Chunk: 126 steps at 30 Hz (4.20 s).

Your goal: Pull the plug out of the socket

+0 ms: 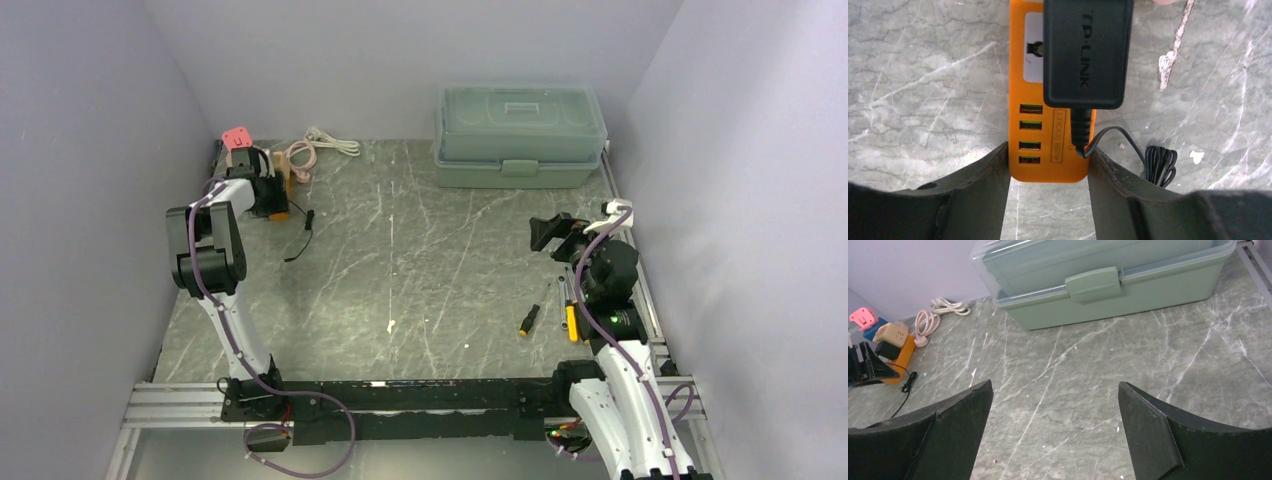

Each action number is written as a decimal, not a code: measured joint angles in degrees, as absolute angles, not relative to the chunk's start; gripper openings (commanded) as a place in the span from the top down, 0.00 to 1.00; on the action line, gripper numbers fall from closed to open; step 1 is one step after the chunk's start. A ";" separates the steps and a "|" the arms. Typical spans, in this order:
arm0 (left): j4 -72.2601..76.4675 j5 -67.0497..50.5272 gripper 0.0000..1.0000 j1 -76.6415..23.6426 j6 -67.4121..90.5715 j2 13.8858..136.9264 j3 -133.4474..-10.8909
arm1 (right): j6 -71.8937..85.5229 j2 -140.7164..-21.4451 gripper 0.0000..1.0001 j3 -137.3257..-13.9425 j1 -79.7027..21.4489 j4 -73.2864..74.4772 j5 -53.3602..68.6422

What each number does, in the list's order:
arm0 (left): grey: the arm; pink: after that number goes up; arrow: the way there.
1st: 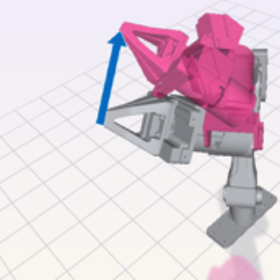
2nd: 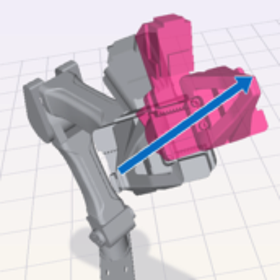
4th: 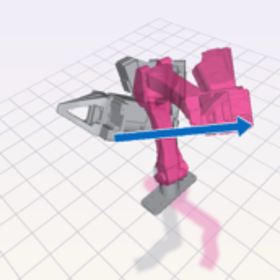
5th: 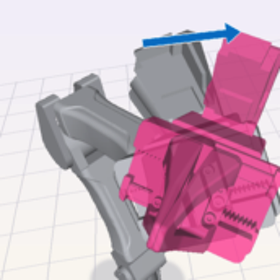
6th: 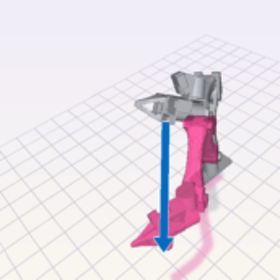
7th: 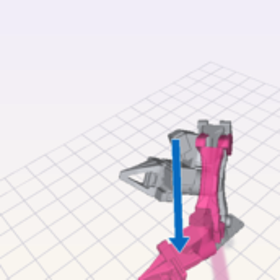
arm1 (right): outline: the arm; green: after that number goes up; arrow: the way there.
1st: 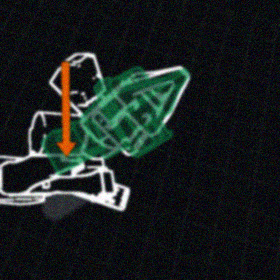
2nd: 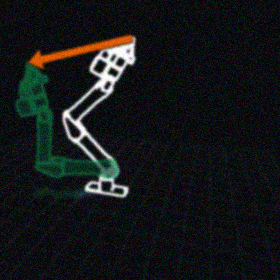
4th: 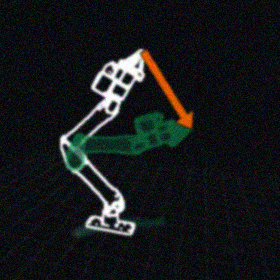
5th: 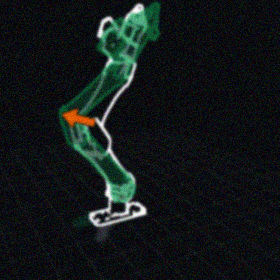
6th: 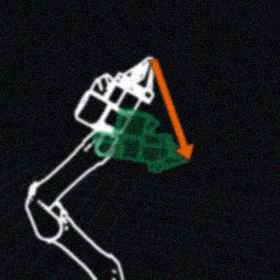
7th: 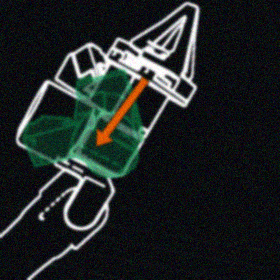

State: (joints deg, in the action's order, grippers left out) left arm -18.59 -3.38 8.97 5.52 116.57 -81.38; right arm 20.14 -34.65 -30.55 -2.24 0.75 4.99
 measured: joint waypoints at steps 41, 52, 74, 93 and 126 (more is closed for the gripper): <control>-34.13 6.70 1.00 -33.76 29.39 87.37 -51.92 | 20.16 -33.06 0.00 -30.13 -2.24 0.80 2.92; -36.91 19.35 1.00 -61.98 52.58 94.24 -57.39 | 20.16 -33.36 0.00 -29.58 -2.24 0.71 3.05; -38.59 10.48 0.00 -66.19 46.24 95.61 -67.11 | 21.19 -41.25 0.07 -29.50 -2.24 -0.05 11.92; -37.28 -5.85 0.10 -36.34 25.04 84.64 -77.17 | 31.51 -42.41 0.18 -30.37 -16.88 12.86 12.34; -27.49 -15.14 0.32 -41.50 23.20 96.62 -72.97 | 57.91 -65.91 0.38 -40.91 -60.25 15.40 -25.80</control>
State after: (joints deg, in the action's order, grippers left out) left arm -27.49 -15.14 -41.50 23.20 96.62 -72.97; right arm 57.91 -65.91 -40.91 -60.25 15.40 -25.80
